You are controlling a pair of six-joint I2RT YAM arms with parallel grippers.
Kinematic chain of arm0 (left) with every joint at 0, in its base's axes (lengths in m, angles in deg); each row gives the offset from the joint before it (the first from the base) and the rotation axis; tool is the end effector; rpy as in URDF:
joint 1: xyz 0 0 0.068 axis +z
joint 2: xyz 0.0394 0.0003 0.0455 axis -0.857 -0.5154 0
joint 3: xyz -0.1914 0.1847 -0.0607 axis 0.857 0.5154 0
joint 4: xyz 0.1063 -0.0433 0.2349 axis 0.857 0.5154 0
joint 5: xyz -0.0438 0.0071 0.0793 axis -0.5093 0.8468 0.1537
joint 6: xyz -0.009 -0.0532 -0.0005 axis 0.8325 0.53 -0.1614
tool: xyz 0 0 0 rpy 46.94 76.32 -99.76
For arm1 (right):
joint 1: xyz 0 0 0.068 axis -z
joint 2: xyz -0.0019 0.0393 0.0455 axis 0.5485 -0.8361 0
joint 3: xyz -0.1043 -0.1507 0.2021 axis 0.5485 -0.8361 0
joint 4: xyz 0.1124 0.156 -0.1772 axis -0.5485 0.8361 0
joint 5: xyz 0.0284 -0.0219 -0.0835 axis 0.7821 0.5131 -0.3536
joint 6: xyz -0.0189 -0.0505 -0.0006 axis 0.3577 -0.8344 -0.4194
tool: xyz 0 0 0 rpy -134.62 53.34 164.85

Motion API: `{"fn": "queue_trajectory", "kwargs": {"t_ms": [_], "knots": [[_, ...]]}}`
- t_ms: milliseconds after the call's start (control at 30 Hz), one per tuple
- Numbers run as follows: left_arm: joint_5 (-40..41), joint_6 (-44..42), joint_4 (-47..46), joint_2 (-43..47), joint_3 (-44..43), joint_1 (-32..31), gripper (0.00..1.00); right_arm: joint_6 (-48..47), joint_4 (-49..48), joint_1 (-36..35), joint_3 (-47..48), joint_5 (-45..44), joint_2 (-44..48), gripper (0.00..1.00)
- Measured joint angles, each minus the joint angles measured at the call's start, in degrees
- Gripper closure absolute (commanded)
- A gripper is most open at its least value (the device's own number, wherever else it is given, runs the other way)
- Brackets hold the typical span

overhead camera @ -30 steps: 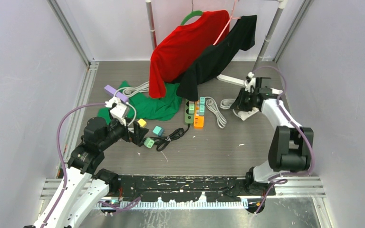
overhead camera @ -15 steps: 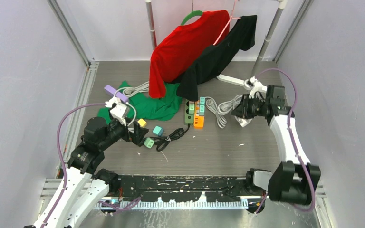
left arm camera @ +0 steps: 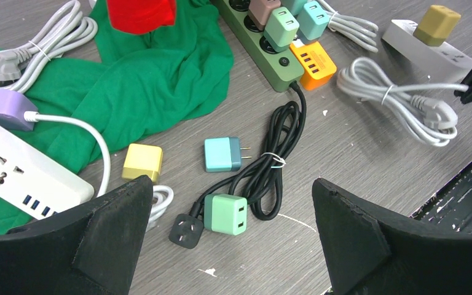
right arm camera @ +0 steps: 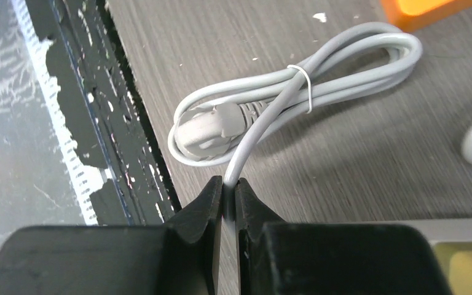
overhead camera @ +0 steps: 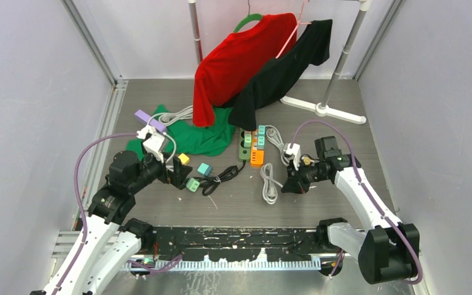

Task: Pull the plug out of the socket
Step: Move the socket to the center of the board.

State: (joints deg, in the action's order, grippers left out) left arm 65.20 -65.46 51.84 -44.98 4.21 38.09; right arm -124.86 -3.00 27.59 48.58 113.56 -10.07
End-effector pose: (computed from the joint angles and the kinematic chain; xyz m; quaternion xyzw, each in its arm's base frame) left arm 0.1228 -0.0570 0.2993 0.1849 0.7935 -0.2367 0.5293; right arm 0.1697 0.0444 0.2249 -0.4153 0.7916 0.3509 0.2788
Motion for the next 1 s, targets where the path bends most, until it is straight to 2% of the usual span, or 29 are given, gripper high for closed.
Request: {"fn": "queue_trajectory", "kwargs": {"t_ms": [267,433,500,667,767,833,1000], "knots": [[0.02,-0.02,0.02,-0.28,0.0,0.0,0.0,-3.32,-4.24,-10.16,-2.1,-4.61,-4.17,0.84],[0.04,-0.02,0.04,-0.48,0.0,0.0,0.0,-4.33,-6.49,-15.47,-2.25,-9.33,-8.5,0.77],[0.07,-0.04,0.04,-0.66,0.0,0.0,0.0,-5.2,-7.45,-17.16,-2.38,-11.45,-9.81,0.7],[0.46,-0.07,0.07,-0.98,0.0,0.0,0.0,-7.48,-9.07,-19.58,-2.56,-16.26,-11.8,0.42],[0.48,-0.13,0.07,-1.07,0.0,0.0,0.0,-9.49,-8.44,-19.74,-2.36,-17.75,-12.0,0.29],[0.48,-0.17,0.07,-1.09,0.0,0.0,0.0,-10.82,-7.15,-19.71,-1.68,-18.23,-12.0,0.24],[0.48,-0.2,0.09,-1.07,0.0,0.0,0.0,-16.57,0.42,-18.47,3.82,-16.9,-11.96,0.22]]}}
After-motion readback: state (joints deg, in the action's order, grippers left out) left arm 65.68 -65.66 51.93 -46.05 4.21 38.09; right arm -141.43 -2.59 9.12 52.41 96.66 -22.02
